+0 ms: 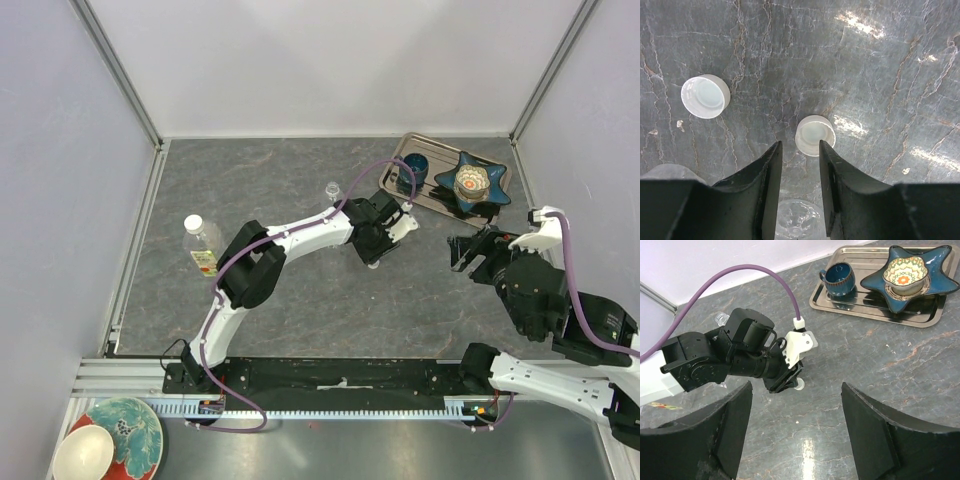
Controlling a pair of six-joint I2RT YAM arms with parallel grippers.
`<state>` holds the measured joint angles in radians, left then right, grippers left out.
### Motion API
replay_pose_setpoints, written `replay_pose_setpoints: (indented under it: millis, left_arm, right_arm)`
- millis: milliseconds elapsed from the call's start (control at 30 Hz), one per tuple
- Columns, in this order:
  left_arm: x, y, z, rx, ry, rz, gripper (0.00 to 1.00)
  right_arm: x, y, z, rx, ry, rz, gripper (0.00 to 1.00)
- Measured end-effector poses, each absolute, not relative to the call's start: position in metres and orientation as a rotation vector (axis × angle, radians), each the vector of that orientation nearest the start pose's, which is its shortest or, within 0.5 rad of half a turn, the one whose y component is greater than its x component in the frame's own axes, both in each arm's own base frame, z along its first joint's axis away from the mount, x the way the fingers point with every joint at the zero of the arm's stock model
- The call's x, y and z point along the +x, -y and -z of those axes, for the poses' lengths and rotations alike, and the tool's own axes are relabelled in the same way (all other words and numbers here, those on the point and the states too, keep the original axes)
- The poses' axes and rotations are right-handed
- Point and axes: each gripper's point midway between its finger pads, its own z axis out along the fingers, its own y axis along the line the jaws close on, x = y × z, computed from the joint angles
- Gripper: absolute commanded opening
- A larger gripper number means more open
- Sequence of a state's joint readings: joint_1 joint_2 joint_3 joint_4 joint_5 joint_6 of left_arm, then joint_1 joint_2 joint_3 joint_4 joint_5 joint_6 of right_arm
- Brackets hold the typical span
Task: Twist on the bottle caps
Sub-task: Pick up the bottle cap from the center of the board.
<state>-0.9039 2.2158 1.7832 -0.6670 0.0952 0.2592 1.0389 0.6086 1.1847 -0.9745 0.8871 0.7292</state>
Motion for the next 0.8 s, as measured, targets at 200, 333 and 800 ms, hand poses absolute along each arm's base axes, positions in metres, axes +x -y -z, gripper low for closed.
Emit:
replay_pose_setpoints:
  millis: [200,333,800]
  left_arm:
    - [0.309,0.403,-0.037,1.503,-2.231,0.334,0.38]
    - [0.311,0.404,-0.038,1.500,-2.224,0.337,0.37]
    - [0.314,0.408,-0.023,1.510,-2.236,0.334,0.10]
  right_arm:
    - [0.181,-0.077,-0.339,0.273,-1.813,-0.389,0.79]
    - [0.180,-0.077,-0.339,0.273,-1.810,-0.402,0.80]
    - [0.177,-0.074,-0.341,0.279,-1.800,-0.425,0.79]
